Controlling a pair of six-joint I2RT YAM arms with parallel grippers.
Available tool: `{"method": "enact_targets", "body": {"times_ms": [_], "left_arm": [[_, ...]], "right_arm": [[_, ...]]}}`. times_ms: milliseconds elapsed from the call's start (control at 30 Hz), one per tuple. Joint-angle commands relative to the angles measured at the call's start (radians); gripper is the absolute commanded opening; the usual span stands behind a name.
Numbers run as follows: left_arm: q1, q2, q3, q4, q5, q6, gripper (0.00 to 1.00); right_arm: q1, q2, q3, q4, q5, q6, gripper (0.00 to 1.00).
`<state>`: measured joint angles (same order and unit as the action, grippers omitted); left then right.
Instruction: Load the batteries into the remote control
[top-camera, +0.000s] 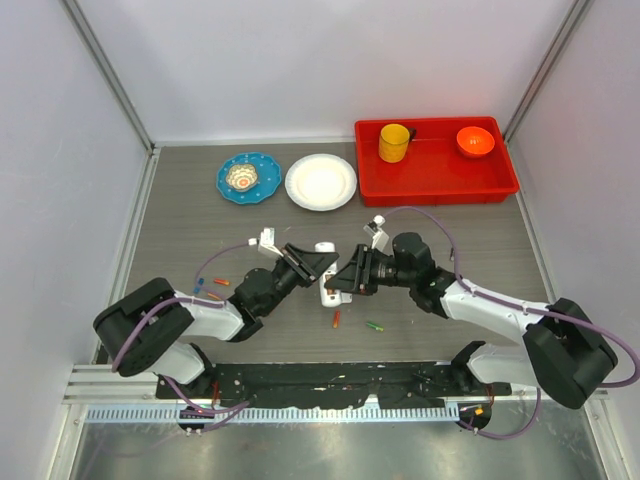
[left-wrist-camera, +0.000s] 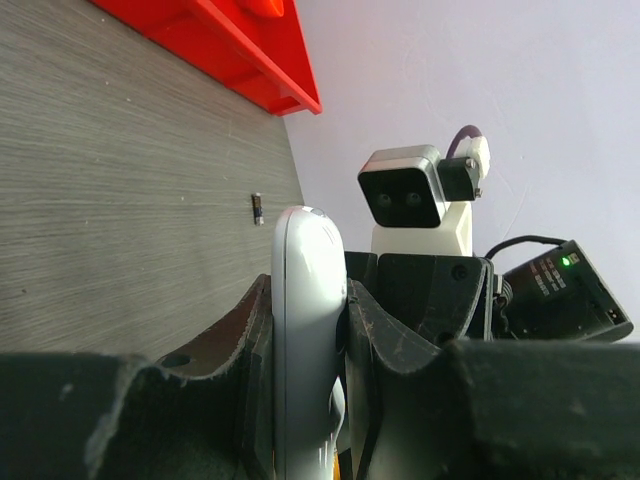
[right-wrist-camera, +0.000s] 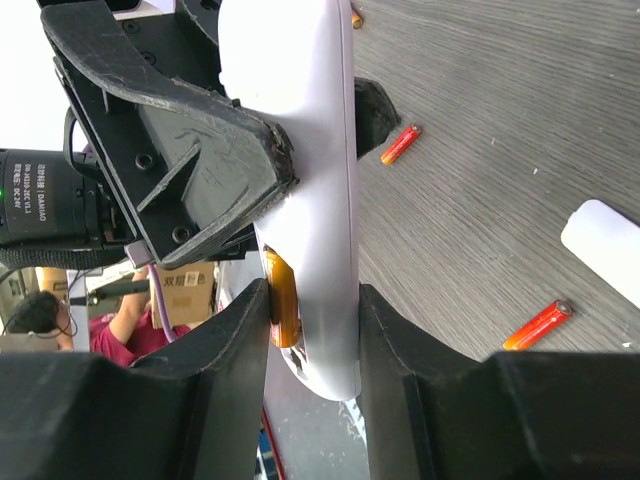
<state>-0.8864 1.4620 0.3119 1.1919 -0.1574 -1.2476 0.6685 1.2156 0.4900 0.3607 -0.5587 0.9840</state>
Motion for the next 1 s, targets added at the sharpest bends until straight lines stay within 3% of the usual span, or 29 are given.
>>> {"method": "enact_targets", "body": {"times_ms": [0, 233, 700, 967], "left_arm": [[-0.036, -0.071, 0.027, 0.29, 0.236, -0.019, 0.0], [0.035, -0.091, 0.019, 0.247, 0.277, -0.019, 0.0], [0.056, -0.032, 0.024, 0.255, 0.279, -0.015, 0.0], [0.079, 0.012, 0.023, 0.279, 0.275, -0.026, 0.01]], "right_arm": [[-0.009, 0.038, 0.113, -0.002, 0.039, -0.091, 0.04], [-0.009, 0.007, 0.159, -0.169, -0.061, -0.228, 0.17], [-0.006, -0.011, 0.183, -0.209, -0.112, -0.231, 0.53], [-0.001, -0.04, 0.211, -0.252, -0.11, -0.245, 0.63]]}}
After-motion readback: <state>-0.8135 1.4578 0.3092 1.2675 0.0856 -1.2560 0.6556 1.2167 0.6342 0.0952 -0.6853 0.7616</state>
